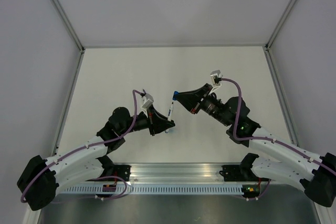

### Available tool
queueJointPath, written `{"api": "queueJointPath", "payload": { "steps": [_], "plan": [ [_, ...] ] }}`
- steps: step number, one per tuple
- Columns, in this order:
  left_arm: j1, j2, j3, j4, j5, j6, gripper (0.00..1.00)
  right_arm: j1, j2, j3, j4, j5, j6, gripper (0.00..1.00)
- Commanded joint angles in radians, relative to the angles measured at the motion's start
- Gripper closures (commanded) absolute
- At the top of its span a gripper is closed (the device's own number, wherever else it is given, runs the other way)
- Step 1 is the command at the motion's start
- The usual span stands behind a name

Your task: Insert the pens into the pen caps

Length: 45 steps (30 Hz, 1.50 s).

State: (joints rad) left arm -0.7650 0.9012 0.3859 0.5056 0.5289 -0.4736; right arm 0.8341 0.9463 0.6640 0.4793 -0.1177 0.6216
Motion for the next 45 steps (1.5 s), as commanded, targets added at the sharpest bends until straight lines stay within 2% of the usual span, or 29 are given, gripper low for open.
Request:
{"api": "queueJointPath", "payload": {
  "steps": [1,32,33,36,37,45],
  "plan": [
    [-0.002,-0.015,0.027,0.040,0.011,-0.007,0.98,0.008,0.009,-0.020,0.067,-0.005,-0.014,1.00],
    [-0.002,-0.111,0.004,0.004,-0.086,0.000,0.98,0.132,0.031,-0.149,0.134,0.018,-0.022,1.00],
    [-0.002,-0.111,0.002,0.004,-0.081,0.003,0.98,0.141,0.032,-0.146,0.125,0.016,-0.031,0.98],
    [-0.002,-0.107,0.002,0.017,-0.055,0.004,0.98,0.146,0.028,-0.133,0.108,0.023,-0.042,0.82],
    [-0.002,-0.104,0.002,0.024,-0.047,0.004,0.98,0.145,0.026,-0.118,0.098,0.036,-0.049,0.70],
    [-0.002,-0.094,-0.001,0.048,-0.001,0.001,0.98,0.145,0.029,0.017,-0.047,0.096,-0.100,0.42]
  ]
}}
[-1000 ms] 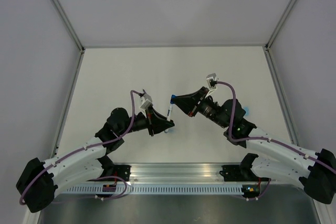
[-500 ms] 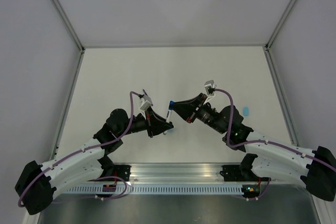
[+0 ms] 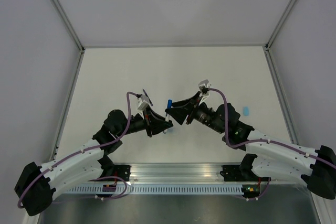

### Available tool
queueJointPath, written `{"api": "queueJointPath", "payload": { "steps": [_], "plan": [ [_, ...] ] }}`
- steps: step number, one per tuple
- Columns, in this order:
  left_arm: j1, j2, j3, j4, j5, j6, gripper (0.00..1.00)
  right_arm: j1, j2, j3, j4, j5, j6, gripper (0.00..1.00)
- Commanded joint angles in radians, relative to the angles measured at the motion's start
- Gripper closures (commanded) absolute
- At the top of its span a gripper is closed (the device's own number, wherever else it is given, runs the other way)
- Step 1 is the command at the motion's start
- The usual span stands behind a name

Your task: Insert the pens into the pen caps

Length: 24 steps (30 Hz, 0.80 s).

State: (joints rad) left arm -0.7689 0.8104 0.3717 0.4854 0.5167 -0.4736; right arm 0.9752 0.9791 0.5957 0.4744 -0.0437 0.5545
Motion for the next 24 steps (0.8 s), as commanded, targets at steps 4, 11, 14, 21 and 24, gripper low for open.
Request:
{"api": "queueJointPath", "payload": {
  "steps": [4,11,14,21,24],
  "plan": [
    [0.002,-0.002,0.015,0.074,0.022,-0.002,0.98,0.005,-0.010,0.116,-0.051,0.024,-0.047,0.35],
    [0.002,-0.004,0.013,0.085,0.040,-0.007,0.98,0.003,0.015,0.188,-0.105,0.027,-0.067,0.28],
    [0.002,-0.008,0.007,0.104,0.062,-0.008,0.98,0.003,0.039,0.231,-0.137,0.038,-0.090,0.28],
    [0.002,0.004,0.007,0.125,0.095,-0.017,0.98,0.003,0.112,0.323,-0.158,0.025,-0.110,0.35],
    [0.002,0.003,0.007,0.125,0.095,-0.017,0.98,0.005,0.133,0.325,-0.142,0.016,-0.103,0.38]
  ]
}}
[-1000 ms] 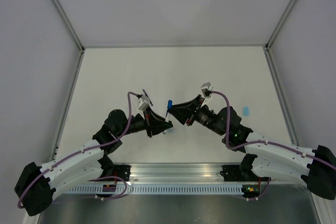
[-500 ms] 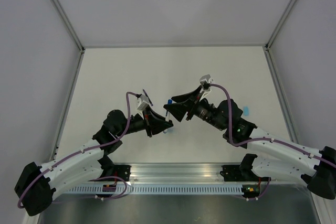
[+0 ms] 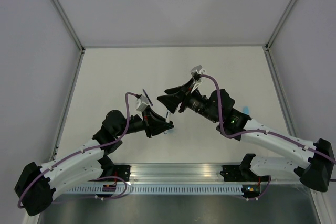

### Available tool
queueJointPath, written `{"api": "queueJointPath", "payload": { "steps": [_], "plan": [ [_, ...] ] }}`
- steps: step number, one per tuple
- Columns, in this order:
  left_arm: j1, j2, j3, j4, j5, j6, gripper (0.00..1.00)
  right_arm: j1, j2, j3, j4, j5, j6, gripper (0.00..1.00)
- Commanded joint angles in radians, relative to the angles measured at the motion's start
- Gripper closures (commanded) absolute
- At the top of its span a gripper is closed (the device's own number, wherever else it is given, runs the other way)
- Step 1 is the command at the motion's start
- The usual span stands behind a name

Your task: Insert the pens into the pen caps

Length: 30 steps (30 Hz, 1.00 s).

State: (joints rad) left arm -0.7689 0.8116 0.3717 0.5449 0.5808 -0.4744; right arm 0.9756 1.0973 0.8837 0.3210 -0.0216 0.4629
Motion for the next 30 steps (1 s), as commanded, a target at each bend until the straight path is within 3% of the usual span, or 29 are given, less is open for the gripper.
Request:
{"api": "queueJointPath", "payload": {
  "steps": [1,16,20,25,26,27,28,30],
  "plan": [
    [0.002,0.000,0.007,0.064,0.031,-0.013,0.98,0.003,0.021,0.038,0.013,-0.008,-0.012,0.39],
    [0.002,-0.003,0.010,0.056,0.027,-0.015,0.98,0.005,0.045,0.014,0.072,-0.060,0.013,0.46],
    [0.002,-0.002,0.012,0.055,0.027,-0.015,0.98,0.003,0.049,0.014,0.079,-0.075,0.016,0.52],
    [0.000,-0.002,0.013,0.050,0.024,-0.015,0.98,0.005,0.044,-0.018,0.105,-0.104,0.036,0.67],
    [0.002,-0.003,0.013,0.049,0.024,-0.015,0.98,0.005,0.042,-0.026,0.118,-0.109,0.043,0.74],
    [0.002,-0.003,0.015,0.047,0.024,-0.015,0.98,0.003,0.042,-0.047,0.124,-0.126,0.046,0.90],
    [0.002,-0.003,0.015,0.046,0.024,-0.013,0.98,0.003,0.039,-0.060,0.136,-0.135,0.051,0.98],
    [0.002,-0.009,0.013,0.050,0.004,-0.023,0.98,0.003,0.035,-0.112,0.148,-0.152,0.072,1.00]
  ]
}}
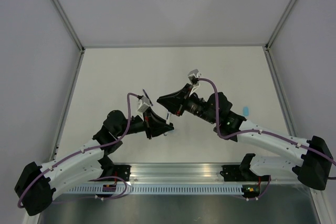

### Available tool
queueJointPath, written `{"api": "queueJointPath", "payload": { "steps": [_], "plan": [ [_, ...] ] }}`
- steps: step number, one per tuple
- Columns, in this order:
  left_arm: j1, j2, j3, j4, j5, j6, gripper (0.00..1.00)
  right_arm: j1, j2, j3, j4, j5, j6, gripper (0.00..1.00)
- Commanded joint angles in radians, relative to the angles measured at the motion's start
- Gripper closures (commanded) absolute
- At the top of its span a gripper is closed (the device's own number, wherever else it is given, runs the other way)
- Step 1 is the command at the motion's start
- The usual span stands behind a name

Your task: Insert the pens into the pen caps

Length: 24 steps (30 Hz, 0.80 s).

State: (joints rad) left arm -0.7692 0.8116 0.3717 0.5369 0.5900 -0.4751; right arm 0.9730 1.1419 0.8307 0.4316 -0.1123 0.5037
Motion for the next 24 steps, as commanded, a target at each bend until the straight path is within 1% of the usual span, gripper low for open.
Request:
{"api": "queueJointPath", "payload": {
  "steps": [1,2,6,8,11,12,13,15,24],
  "plan": [
    [0.002,-0.017,0.010,0.060,-0.027,-0.033,0.98,0.006,-0.011,-0.080,0.070,-0.064,0.041,1.00],
    [0.002,-0.019,0.010,0.058,-0.045,-0.045,0.98,0.006,-0.011,-0.115,0.084,-0.069,0.047,1.00],
    [0.002,0.000,0.041,0.074,-0.077,-0.106,0.98,0.007,0.008,-0.150,0.091,-0.087,0.064,1.00],
    [0.002,0.018,0.076,0.052,-0.090,-0.108,0.98,0.006,0.030,-0.151,0.088,-0.105,0.078,1.00],
    [0.002,0.034,0.118,-0.011,-0.160,-0.088,0.98,0.007,0.047,-0.163,0.091,-0.104,0.102,1.00],
    [0.002,0.037,0.124,-0.023,-0.186,-0.086,0.98,0.007,0.048,-0.180,0.098,-0.099,0.107,1.00],
    [0.002,0.037,0.125,-0.026,-0.244,-0.094,0.98,0.009,0.050,-0.188,0.108,-0.095,0.116,1.00],
    [0.004,0.049,0.131,-0.018,-0.289,-0.103,0.98,0.010,0.053,-0.200,0.111,-0.084,0.116,1.00],
    [0.015,0.100,0.225,-0.084,-0.406,-0.105,0.98,0.013,0.021,-0.239,0.058,-0.046,0.079,1.00]
  ]
}}
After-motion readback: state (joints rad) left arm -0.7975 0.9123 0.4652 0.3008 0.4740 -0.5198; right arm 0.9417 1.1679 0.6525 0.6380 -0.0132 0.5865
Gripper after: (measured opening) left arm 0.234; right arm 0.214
